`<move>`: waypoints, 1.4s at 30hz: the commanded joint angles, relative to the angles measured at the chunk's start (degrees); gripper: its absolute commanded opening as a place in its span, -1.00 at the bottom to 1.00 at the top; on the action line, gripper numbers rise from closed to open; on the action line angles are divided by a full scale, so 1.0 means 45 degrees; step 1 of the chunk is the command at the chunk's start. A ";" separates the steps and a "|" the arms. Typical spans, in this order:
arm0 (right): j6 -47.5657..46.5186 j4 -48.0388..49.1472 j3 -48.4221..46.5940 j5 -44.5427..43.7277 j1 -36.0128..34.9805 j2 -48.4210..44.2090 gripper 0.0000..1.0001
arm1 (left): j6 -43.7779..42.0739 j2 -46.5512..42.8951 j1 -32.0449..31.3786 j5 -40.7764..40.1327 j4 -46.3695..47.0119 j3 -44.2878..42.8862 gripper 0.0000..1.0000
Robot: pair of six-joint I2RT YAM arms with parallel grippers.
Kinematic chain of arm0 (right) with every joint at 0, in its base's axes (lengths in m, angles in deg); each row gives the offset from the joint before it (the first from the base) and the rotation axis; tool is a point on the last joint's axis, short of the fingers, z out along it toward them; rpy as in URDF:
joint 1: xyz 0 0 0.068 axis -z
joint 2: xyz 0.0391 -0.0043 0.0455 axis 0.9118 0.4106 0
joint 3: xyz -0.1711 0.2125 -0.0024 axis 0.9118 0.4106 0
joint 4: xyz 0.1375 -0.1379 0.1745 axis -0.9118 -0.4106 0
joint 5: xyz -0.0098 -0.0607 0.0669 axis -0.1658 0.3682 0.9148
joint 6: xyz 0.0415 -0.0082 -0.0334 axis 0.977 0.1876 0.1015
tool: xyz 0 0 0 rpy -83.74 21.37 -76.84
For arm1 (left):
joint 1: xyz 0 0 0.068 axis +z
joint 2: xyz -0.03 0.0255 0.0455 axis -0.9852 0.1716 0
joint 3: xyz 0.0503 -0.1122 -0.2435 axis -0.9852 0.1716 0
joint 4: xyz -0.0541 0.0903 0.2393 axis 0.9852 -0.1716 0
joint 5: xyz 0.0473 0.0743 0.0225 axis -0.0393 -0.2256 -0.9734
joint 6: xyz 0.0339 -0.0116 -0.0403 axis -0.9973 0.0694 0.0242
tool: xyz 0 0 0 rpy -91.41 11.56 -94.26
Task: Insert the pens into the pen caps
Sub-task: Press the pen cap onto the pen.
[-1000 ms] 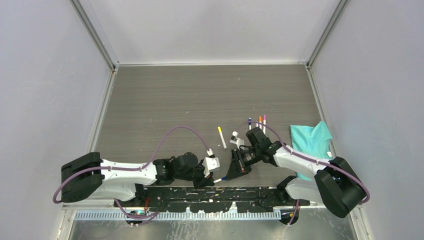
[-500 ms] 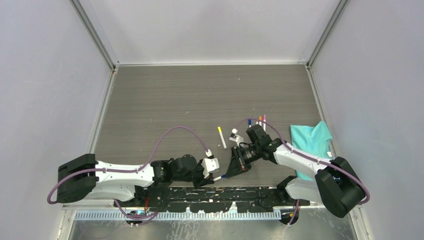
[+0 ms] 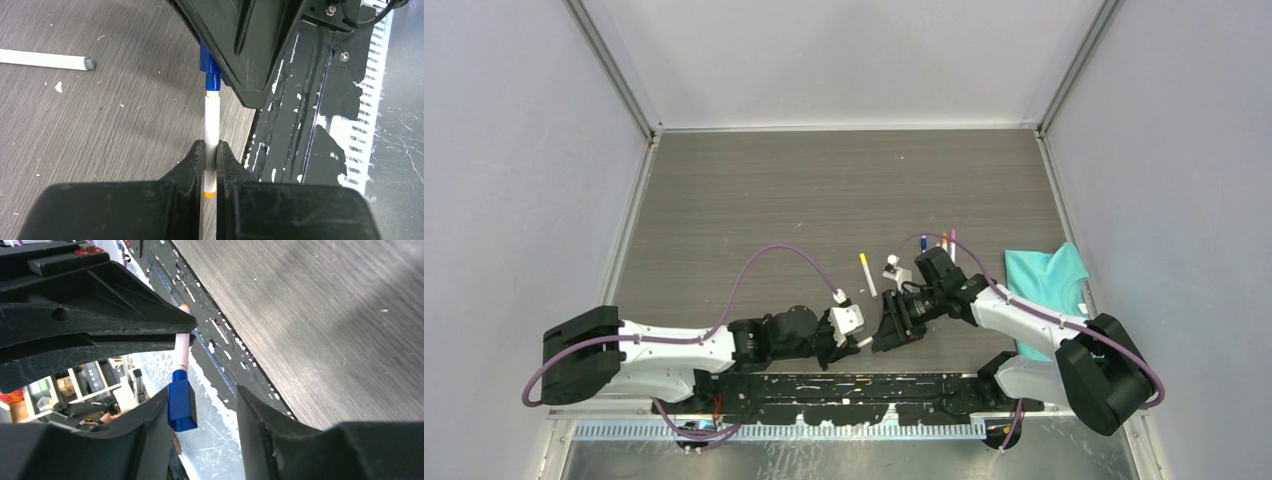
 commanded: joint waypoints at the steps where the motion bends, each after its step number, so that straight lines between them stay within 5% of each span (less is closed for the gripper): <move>1: -0.0049 0.0255 -0.0448 -0.0555 0.0163 -0.0428 0.13 | 0.0297 0.0173 0.0033 -0.0489 0.1346 -0.0376 -1.00; 12: 0.0517 0.1019 -0.0139 -0.1128 0.1026 -0.1937 0.49 | 0.1474 0.0055 0.0024 -0.1427 0.1474 0.0187 -0.99; 24: 0.5375 0.7590 0.2787 -0.2486 0.1192 -0.4482 0.53 | 0.3745 -0.0605 0.0092 -0.2666 0.2876 0.0889 -1.00; 42: 0.5218 0.8326 0.2732 -0.2052 0.1047 -0.3912 0.05 | 0.4028 -0.0611 0.0092 -0.2330 0.2851 0.0616 -0.99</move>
